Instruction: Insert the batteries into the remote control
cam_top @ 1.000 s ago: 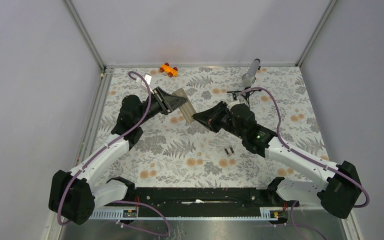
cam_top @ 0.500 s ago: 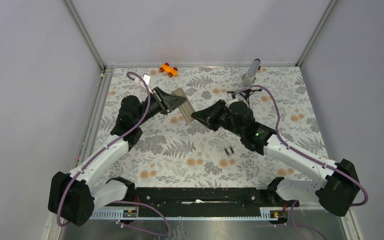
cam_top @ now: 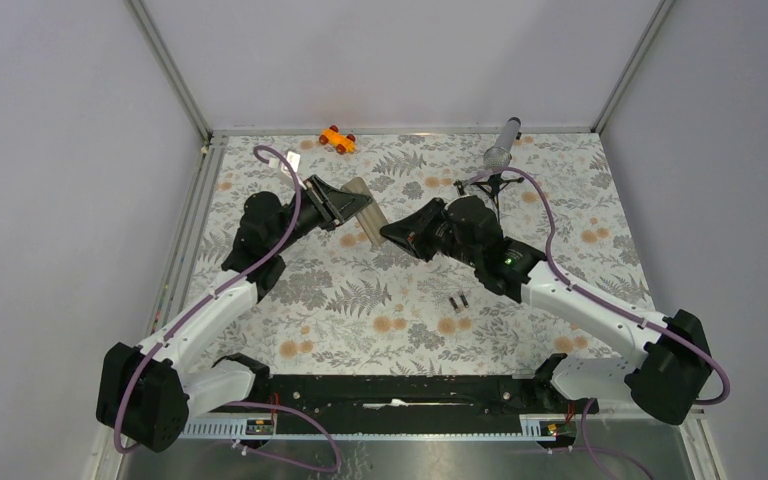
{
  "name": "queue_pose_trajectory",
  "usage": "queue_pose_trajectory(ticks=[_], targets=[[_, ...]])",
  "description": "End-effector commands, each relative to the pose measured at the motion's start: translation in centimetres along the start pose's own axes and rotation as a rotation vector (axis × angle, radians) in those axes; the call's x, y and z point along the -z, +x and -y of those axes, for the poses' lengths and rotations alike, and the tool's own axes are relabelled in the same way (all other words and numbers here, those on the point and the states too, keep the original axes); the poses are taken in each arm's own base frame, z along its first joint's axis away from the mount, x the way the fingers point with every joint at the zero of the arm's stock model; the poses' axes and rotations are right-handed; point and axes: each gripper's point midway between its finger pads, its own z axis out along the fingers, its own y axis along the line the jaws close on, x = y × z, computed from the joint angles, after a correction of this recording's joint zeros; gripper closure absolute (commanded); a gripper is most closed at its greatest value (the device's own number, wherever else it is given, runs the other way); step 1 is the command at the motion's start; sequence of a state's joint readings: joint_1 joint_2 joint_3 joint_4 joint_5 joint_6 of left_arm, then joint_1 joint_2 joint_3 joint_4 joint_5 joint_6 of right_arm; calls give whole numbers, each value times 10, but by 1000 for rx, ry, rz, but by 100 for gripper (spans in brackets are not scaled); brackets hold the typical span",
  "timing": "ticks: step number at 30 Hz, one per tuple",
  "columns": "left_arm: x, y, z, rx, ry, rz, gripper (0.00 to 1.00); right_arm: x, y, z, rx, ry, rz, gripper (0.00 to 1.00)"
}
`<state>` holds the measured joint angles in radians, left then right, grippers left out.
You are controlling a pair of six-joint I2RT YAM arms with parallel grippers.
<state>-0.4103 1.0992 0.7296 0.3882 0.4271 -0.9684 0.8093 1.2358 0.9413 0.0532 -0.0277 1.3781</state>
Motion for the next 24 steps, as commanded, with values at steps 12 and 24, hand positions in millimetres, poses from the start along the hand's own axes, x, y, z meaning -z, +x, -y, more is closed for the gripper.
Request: queue_pose_trajectory(ticks=[12, 24], targets=[[8, -11, 52, -69, 174, 22, 100, -8, -5, 26, 44, 129, 30, 79], [10, -8, 48, -86, 154, 19, 100, 3, -16, -7, 66, -22, 81, 76]])
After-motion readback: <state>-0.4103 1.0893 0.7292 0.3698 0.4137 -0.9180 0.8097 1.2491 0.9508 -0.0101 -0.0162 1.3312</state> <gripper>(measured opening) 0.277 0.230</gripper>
